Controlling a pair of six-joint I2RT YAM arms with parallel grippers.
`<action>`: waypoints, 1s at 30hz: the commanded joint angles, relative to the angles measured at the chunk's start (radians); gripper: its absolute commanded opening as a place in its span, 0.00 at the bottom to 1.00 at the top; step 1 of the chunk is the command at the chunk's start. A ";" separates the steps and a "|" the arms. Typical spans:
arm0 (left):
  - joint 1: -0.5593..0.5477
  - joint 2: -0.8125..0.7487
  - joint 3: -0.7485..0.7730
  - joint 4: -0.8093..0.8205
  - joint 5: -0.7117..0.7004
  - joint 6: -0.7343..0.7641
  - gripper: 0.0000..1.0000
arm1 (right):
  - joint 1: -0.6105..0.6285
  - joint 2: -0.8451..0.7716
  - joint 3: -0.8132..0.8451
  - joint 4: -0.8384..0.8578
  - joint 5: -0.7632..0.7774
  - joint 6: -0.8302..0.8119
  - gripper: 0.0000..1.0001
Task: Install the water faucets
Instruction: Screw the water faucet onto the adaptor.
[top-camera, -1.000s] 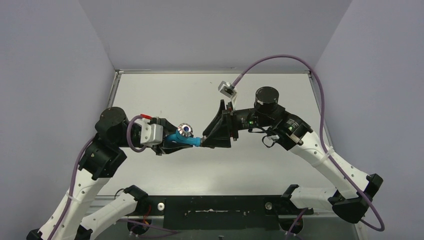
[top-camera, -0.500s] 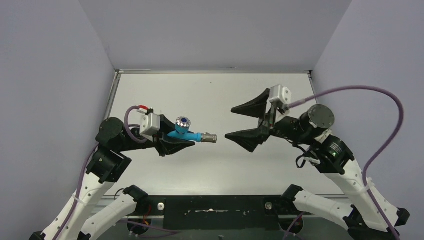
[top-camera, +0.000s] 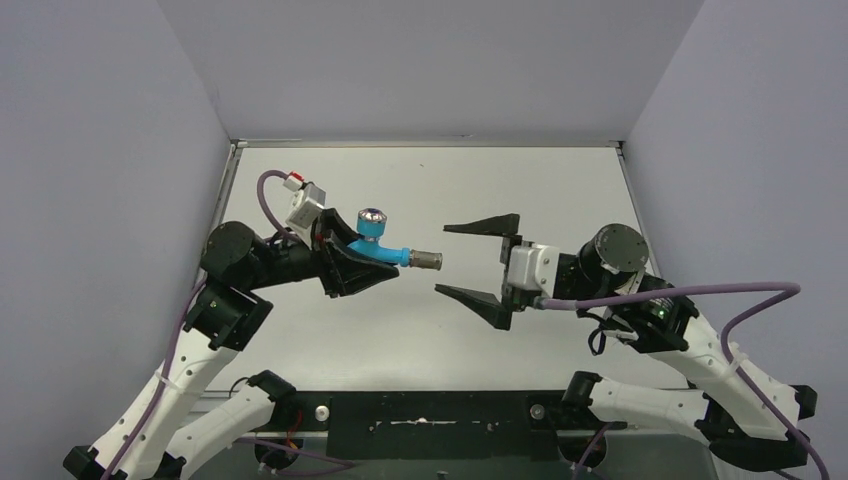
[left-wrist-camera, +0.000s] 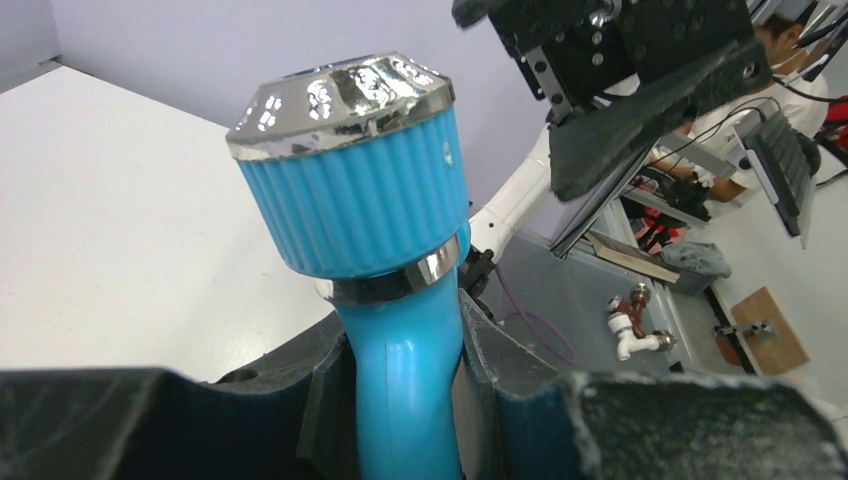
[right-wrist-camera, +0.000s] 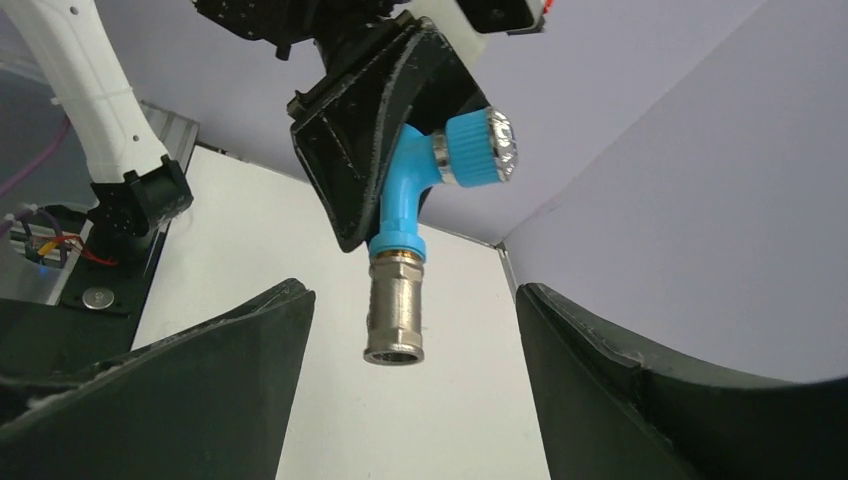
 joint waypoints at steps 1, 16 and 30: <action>-0.003 -0.012 0.049 0.145 0.017 -0.073 0.00 | 0.117 0.022 0.007 0.048 0.159 -0.147 0.74; -0.003 0.005 0.041 0.252 0.130 -0.087 0.00 | 0.156 0.063 -0.019 0.108 0.214 -0.095 0.53; -0.003 -0.005 0.017 0.277 0.188 0.008 0.00 | 0.156 0.091 -0.011 0.153 0.245 0.046 0.15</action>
